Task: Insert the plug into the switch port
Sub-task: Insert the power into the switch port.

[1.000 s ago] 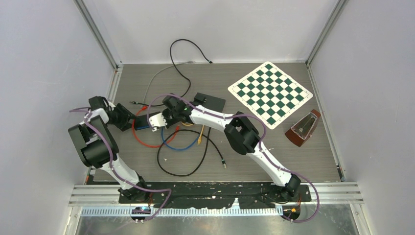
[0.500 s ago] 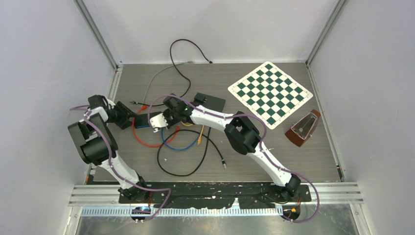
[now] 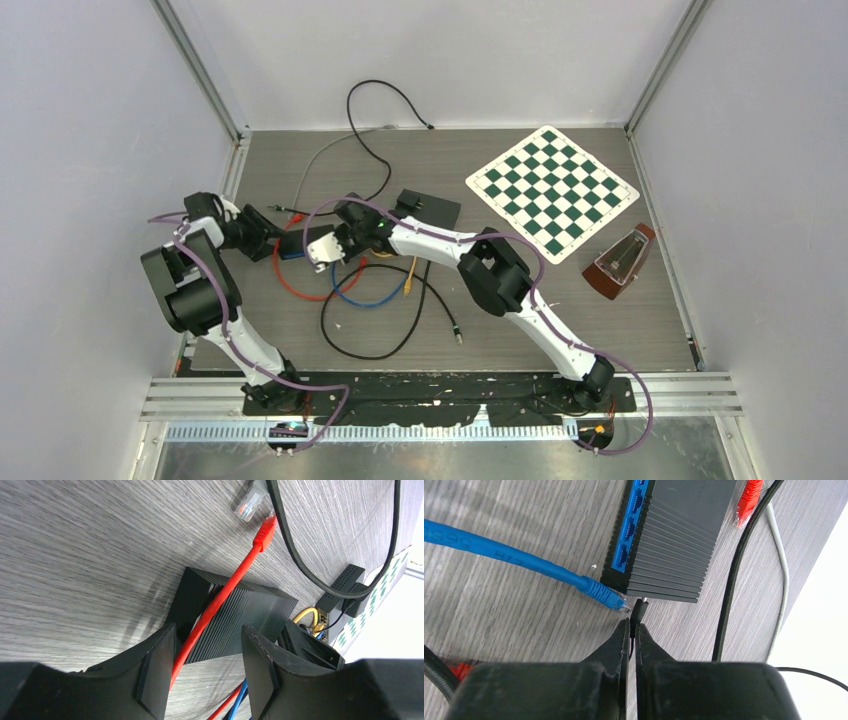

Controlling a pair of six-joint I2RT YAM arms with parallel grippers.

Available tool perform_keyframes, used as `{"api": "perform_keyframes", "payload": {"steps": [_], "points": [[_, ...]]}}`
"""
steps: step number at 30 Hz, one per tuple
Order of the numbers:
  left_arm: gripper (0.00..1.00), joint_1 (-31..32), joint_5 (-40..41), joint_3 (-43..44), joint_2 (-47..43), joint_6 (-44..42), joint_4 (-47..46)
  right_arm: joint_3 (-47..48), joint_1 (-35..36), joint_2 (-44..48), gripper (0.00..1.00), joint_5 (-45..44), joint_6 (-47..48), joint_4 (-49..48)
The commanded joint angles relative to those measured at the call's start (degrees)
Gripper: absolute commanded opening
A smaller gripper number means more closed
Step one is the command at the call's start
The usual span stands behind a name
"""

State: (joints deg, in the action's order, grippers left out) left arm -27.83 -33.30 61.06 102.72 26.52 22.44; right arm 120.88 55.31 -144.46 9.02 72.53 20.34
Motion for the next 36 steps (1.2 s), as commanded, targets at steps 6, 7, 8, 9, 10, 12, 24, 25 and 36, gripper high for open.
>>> {"api": "perform_keyframes", "payload": {"steps": [6,7,8,9,10,12,24,25,36], "points": [[0.52,1.64,-7.74,5.27,3.41,-1.75,1.08,-4.39,-0.53,4.23,0.05,2.61,0.67,-7.83],[0.52,1.68,-8.33,6.12,4.00,-2.34,1.92,-4.85,-0.63,4.43,0.05,2.60,0.22,-8.97],[0.52,1.79,-8.49,6.85,4.43,-2.92,2.48,-4.95,-0.81,4.76,0.05,2.74,-0.03,-9.38],[0.51,1.96,-8.40,7.30,4.63,-3.49,3.21,-5.02,-0.90,4.87,0.05,2.80,-0.31,-9.95],[0.51,2.22,-7.84,7.79,4.56,-4.20,3.89,-5.03,-0.97,5.06,0.05,2.86,-0.39,-10.38],[0.50,3.10,-6.45,8.60,4.31,-5.83,5.51,-5.10,-0.99,5.60,0.05,3.00,-1.07,-11.07],[0.48,6.71,-6.23,9.17,4.46,-7.61,7.95,-5.78,-0.79,6.31,0.05,5.07,-3.26,-15.15],[0.48,6.78,-6.36,9.21,4.67,-7.62,8.02,-5.80,-0.81,6.13,0.05,5.38,-3.31,-15.41],[0.47,8.40,-8.98,12.77,6.92,-11.23,11.39,-6.56,0.02,6.53,0.05,10.09,-3.05,-19.79]]}}
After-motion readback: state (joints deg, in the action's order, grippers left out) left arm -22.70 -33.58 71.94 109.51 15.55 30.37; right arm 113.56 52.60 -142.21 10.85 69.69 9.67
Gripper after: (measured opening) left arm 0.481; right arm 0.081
